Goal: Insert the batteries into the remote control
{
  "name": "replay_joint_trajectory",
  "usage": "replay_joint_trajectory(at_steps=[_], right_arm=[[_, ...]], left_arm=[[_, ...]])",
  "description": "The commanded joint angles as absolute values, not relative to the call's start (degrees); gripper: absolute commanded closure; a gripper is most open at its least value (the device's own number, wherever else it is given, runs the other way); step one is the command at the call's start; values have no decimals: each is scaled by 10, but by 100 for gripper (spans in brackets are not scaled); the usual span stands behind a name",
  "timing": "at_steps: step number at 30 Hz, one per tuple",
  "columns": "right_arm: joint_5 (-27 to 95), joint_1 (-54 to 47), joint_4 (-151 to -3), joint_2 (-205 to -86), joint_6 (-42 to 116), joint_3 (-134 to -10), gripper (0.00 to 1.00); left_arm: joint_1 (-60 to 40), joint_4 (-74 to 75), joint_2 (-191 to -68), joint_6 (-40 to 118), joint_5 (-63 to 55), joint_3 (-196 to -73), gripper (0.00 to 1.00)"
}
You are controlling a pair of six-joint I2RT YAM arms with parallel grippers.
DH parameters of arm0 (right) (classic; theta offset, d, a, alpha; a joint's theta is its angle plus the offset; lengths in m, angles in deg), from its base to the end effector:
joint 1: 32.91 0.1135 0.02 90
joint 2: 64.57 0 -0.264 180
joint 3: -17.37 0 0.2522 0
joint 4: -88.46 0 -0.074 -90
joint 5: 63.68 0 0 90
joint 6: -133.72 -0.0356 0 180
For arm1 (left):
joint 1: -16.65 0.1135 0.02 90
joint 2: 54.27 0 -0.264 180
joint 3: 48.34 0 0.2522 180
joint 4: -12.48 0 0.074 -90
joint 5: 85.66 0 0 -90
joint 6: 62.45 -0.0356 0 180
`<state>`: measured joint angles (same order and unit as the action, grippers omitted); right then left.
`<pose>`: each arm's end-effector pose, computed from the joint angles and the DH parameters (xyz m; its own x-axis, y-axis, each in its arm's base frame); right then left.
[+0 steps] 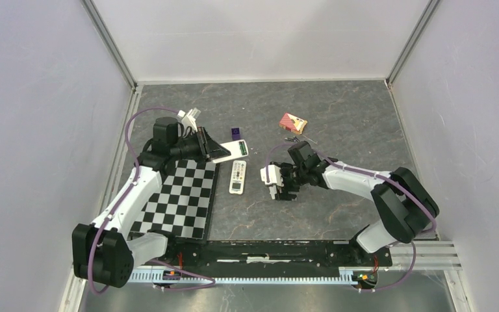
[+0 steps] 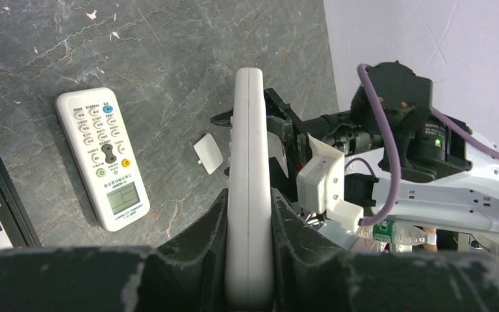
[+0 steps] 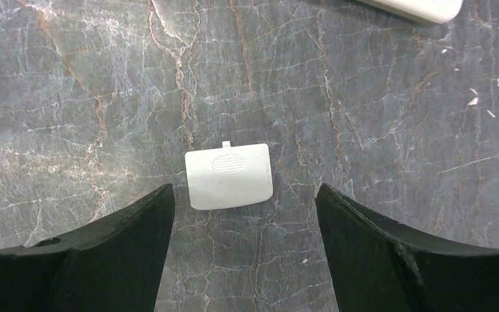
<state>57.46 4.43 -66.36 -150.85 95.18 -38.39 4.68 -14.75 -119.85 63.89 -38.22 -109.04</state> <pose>0.2107 0.1839 0.1626 0.1781 -0.7062 -0.6853 -0.9815 -0.0781 -0.1746 0.2367 -0.0748 0.2792 -0.8415 -0.2678 -0.4693 0.2664 0.5500 -0.7915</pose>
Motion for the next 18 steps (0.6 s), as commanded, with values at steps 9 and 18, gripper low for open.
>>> replay_joint_trajectory(at_steps=[9,18], right_arm=[[612,33,-585,-1590,1010,-456,25],[583,37,-583,-1574,1009,-425,43]], left_arm=[[50,-138,-1165,639,-405,-1089,98],[50,-139,-1167,637,-407,-1088,98]])
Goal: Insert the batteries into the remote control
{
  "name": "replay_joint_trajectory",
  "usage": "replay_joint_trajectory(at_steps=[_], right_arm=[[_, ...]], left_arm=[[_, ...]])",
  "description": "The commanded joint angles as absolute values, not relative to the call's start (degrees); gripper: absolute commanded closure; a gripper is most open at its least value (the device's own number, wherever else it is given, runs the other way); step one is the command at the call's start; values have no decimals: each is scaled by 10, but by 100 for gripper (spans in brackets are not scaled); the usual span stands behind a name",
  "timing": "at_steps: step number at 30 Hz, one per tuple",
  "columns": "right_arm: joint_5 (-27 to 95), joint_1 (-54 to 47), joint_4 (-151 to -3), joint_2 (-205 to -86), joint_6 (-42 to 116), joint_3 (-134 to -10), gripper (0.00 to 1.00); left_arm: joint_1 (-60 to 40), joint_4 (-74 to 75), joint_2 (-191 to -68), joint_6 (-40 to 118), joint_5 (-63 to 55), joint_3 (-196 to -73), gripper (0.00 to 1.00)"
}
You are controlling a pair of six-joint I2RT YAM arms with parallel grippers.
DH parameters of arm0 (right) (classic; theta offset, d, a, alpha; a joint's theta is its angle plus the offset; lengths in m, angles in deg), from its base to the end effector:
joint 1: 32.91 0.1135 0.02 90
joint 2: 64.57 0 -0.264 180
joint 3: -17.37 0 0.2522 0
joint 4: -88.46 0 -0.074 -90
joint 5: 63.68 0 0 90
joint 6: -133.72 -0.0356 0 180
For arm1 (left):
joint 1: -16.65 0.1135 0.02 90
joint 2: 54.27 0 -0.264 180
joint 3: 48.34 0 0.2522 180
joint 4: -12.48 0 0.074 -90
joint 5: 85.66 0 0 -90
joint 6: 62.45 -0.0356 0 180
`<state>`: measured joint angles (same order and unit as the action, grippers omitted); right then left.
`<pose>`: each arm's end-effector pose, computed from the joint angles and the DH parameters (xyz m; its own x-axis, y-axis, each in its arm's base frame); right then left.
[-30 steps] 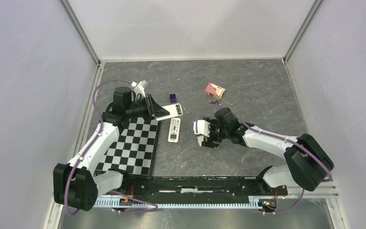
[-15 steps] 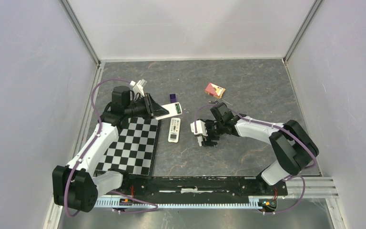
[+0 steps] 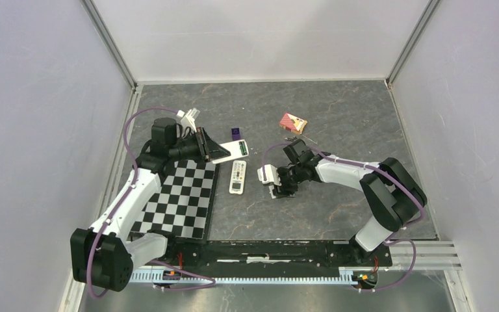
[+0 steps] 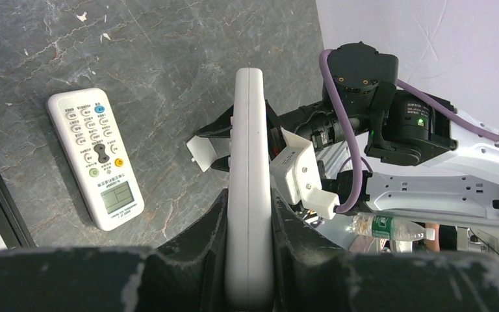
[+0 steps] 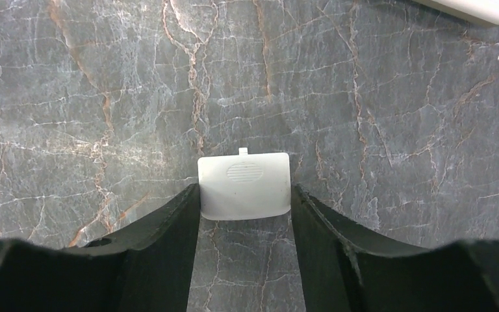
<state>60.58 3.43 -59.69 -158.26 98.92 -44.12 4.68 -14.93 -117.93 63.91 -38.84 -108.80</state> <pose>0.2263 0.1913 0.1496 0.1517 -0.7309 -0.6654 -0.9875 -0.1409 -0.0704 0.2304 -0.0738 0.2851 -0.8324 -0.2655 -0.4865 0.2904 0.5387 -0.7908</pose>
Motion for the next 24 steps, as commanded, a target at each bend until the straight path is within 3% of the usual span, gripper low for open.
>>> replay_joint_trajectory(at_steps=[1,17,24], right_arm=[[575,39,-583,-1573,1008,-422,43],[525,70,-583,-1569,1005,-388,39],[534,73,-578,-1579,1004,-391,52]], left_arm=[[50,-139,-1166,636,-408,-1087,98],[50,-138,-1159,639,-416,-1074,98],[50,-138,-1154,642,-417,-1069,98]])
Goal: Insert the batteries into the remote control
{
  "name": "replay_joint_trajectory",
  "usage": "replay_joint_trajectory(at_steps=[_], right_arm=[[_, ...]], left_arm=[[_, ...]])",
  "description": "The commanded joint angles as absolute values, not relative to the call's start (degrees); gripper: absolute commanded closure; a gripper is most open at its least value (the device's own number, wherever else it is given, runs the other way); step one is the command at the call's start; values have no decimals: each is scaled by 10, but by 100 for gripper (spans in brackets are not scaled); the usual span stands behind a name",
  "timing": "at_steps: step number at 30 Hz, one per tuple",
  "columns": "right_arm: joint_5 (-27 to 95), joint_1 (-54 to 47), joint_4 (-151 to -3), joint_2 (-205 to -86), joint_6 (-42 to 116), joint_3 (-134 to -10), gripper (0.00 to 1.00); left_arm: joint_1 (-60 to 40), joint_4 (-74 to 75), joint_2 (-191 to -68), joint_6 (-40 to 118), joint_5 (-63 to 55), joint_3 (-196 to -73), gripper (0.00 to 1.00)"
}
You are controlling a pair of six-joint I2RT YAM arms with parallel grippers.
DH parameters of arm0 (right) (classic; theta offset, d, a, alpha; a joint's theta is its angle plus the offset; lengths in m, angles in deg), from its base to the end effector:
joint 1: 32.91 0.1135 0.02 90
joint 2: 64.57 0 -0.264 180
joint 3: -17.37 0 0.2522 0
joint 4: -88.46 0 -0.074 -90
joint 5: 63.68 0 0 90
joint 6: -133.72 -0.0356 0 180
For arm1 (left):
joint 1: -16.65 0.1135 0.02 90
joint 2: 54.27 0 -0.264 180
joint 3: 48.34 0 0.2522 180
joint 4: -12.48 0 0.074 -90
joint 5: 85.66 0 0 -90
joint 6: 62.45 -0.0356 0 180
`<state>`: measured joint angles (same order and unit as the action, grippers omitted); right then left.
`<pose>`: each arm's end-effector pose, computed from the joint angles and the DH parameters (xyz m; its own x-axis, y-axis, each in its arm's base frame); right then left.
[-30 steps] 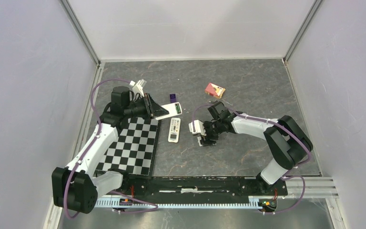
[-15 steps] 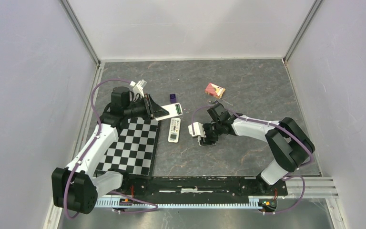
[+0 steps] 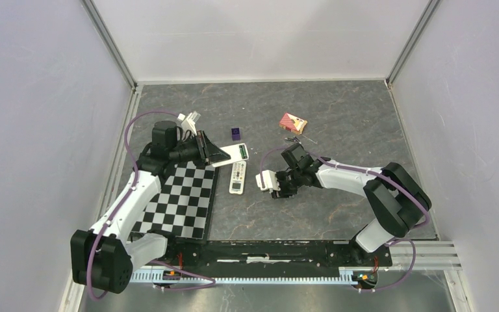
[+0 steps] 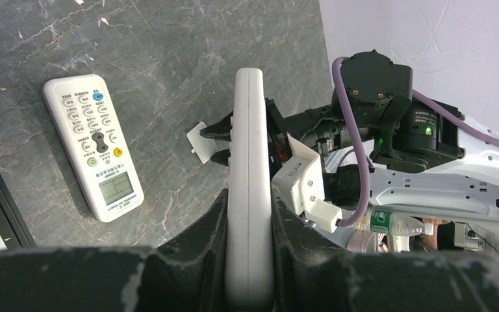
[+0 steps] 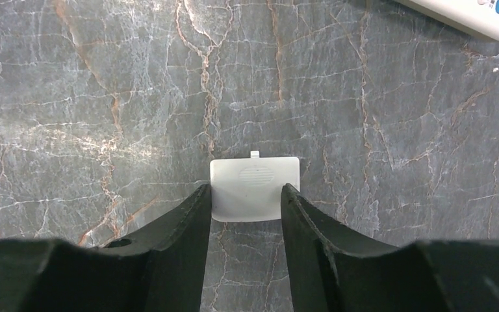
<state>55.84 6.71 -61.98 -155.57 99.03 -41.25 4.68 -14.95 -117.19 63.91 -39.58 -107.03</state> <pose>0.2099 0.1965 0.1498 0.2162 -0.7499 -0.6252 -0.9763 -0.1653 -0.1393 0.2259 -0.0731 0.2777 -0.8445 -0.2575 -0.4696 0.2810 0.5334 -0.7978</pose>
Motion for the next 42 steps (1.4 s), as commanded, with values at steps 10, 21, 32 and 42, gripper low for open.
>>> replay_joint_trajectory(at_steps=[10,21,32,42], right_arm=[[538,64,-574,-1582,993,-420,44],[536,54,-572,-1611,974,-441,16],[566,28,-565,-1650,951,-449,26],[559,24,-562,-1635,973,-448,53]], left_arm=[[50,-138,-1154,643,-415,-1064,98],[50,-134,-1152,644,-414,-1057,98],[50,-134,-1159,642,-416,-1060,98],[50,-134,-1165,643,-416,-1054,98]])
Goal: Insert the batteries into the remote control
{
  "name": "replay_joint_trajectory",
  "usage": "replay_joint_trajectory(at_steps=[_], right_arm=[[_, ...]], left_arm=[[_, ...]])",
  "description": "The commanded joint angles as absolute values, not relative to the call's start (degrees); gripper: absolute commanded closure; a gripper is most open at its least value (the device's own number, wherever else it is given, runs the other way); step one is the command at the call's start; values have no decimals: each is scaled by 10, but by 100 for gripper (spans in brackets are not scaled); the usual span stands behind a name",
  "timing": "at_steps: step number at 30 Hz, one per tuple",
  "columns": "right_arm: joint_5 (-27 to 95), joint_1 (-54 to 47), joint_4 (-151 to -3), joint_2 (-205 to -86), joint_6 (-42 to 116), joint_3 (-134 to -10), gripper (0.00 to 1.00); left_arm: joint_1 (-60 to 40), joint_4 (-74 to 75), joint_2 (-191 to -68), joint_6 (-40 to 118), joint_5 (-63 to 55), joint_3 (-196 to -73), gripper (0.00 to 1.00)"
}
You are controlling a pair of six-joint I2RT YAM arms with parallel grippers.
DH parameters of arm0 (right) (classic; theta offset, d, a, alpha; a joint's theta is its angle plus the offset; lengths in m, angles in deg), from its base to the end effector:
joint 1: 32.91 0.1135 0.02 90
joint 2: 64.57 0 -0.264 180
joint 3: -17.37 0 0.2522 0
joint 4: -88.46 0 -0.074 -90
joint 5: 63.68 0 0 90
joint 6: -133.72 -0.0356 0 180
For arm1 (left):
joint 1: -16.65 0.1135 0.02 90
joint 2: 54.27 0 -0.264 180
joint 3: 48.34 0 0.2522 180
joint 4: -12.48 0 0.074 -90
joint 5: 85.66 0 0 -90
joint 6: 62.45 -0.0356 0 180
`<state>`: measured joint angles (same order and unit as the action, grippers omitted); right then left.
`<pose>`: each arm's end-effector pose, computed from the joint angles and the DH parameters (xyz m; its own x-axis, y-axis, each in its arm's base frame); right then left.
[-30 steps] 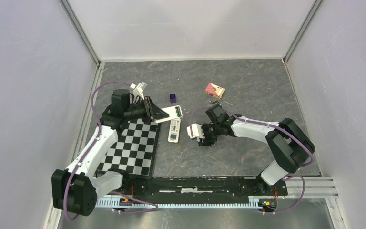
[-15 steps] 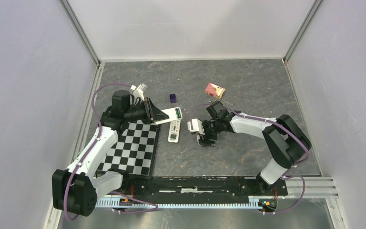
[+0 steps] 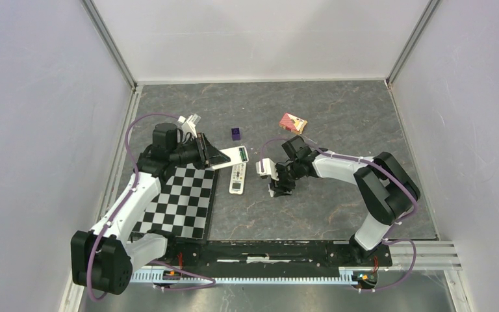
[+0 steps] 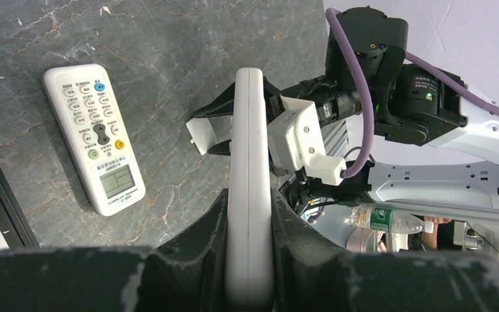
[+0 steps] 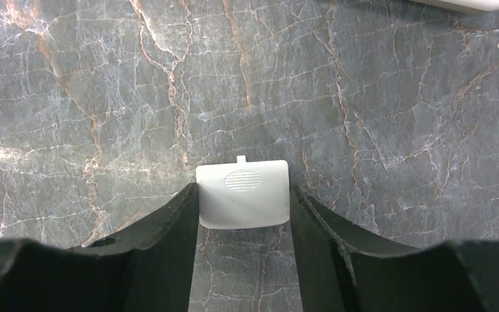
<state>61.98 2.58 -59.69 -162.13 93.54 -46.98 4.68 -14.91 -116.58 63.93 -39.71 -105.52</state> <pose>0.2397 0.1964 0.1437 0.0370 -0.7360 -0.6759 -0.9975 -0.0675 0.0189 0.2223 -0.0724 0.2712 -0.8520 -0.2552 -0.4572 0.2698 0.5343 -0.8011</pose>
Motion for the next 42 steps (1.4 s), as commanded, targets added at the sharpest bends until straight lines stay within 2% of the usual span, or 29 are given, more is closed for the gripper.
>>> replay_joint_trajectory(at_steps=[1,15,24,42], right_arm=[[562,24,-563,-1630,976,-450,54],[601,24,-565,-1570,988,-486,62],[607,24,-566,-1535,969,-515,64],[640,21,-569,-1474,957,-548,68]], left_arm=[[50,-134,-1164,643,-416,-1054,98],[49,-132,-1157,632,-406,-1047,98],[45,-80,-1169,652,-401,-1024,98],[-69,68,-1252,702,-309,-978,98]])
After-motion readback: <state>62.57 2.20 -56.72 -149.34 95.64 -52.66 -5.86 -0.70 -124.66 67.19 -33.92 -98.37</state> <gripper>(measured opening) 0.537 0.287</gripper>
